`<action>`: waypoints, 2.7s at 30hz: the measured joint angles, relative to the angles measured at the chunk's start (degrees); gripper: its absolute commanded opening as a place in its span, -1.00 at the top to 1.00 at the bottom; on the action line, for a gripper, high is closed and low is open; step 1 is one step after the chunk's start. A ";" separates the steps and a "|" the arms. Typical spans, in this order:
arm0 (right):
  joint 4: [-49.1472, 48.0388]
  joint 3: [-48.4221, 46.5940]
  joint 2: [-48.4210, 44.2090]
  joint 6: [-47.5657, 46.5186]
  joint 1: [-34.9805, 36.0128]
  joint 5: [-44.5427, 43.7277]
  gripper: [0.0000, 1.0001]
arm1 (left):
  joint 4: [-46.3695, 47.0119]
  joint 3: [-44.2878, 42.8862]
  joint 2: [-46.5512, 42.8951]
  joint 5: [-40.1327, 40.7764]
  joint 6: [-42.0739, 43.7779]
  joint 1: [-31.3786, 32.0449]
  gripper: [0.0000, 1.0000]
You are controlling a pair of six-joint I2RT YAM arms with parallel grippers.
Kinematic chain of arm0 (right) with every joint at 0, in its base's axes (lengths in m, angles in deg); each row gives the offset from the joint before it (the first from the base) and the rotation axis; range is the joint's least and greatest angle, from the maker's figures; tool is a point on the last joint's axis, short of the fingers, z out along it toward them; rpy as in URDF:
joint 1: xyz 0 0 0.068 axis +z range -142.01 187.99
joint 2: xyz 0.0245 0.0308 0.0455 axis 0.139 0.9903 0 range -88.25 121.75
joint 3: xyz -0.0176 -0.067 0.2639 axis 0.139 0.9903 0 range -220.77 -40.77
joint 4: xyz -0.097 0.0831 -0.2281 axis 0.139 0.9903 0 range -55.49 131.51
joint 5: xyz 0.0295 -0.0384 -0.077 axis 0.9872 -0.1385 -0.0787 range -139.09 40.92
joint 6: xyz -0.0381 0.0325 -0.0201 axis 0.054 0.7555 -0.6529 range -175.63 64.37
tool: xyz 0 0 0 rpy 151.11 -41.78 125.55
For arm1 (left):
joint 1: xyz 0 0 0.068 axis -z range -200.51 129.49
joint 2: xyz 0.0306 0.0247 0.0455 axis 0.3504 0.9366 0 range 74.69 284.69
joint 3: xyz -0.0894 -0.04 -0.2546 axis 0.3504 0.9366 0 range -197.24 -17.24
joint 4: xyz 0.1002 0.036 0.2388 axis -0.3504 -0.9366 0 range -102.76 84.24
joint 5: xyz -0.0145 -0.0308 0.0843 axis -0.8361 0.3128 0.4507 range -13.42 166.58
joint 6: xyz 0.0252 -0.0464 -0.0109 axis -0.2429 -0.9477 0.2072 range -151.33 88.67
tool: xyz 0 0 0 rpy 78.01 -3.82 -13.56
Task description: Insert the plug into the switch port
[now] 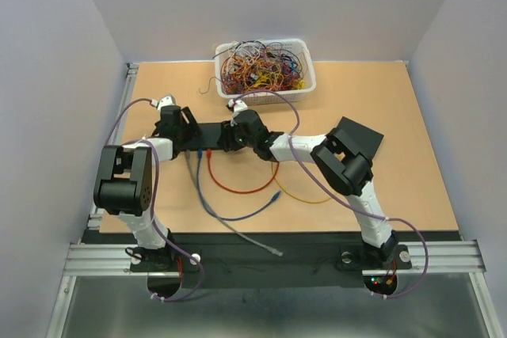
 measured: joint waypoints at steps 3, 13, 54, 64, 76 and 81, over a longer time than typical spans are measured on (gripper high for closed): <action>0.02 -4.37 3.10 1.11 1.14 1.51 0.10 | -2.27 -4.04 2.08 -0.26 1.38 -3.32 -0.60; 2.62 -21.64 14.38 5.68 1.88 9.68 -0.02 | -4.39 -16.41 7.82 -5.51 5.77 -10.91 -0.56; 13.86 25.29 -23.78 -1.25 4.50 -24.94 -0.09 | 1.73 -2.51 -13.88 -5.27 2.86 -6.78 -0.55; 16.52 31.50 -30.25 3.08 0.17 -33.14 -0.30 | 3.65 -2.21 -13.29 -8.68 5.01 -0.72 -0.53; 16.55 48.39 -61.99 9.51 -31.23 -36.65 -0.83 | 4.46 -21.53 4.98 -15.37 7.26 24.74 -0.54; 17.68 50.49 -58.90 14.60 -49.40 -28.41 -0.88 | 4.24 -31.47 17.77 -18.47 6.56 30.56 -0.60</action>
